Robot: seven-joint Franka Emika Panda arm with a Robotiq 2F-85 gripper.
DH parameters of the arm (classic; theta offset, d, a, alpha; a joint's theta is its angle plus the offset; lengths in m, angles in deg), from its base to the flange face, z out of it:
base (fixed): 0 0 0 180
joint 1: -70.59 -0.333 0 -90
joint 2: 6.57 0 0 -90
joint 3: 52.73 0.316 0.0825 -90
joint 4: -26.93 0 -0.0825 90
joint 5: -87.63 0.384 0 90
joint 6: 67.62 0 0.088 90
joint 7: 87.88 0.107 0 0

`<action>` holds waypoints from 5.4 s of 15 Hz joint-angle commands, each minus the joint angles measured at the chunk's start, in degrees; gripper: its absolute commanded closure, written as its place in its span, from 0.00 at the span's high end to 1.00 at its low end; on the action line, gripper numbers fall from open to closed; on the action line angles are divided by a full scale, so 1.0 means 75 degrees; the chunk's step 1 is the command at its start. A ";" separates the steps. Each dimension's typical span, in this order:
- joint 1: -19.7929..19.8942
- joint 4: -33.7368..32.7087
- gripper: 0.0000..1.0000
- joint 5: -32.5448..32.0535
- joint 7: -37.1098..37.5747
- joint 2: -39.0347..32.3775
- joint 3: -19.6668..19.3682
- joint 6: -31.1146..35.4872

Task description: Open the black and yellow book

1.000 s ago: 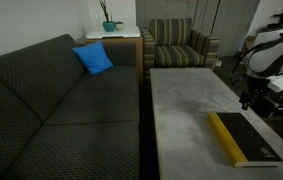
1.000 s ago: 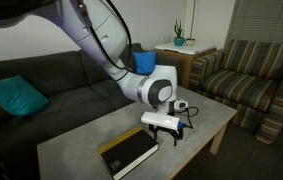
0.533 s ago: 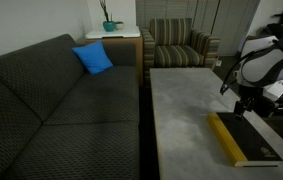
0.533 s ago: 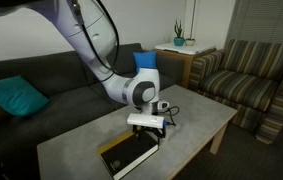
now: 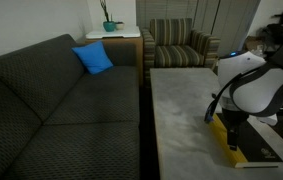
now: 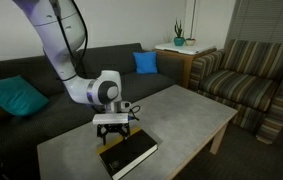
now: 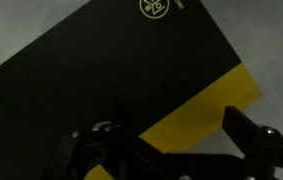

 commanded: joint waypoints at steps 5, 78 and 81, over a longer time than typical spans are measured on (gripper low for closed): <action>0.0174 -0.0085 1.00 -0.0207 0.0108 -0.0025 0.0037 -0.0079; 0.2310 -0.2949 0.00 0.2212 0.2339 -0.1133 -0.0066 -0.3018; 0.2078 -0.2947 0.00 0.1843 0.2591 -0.1127 -0.0479 -0.2486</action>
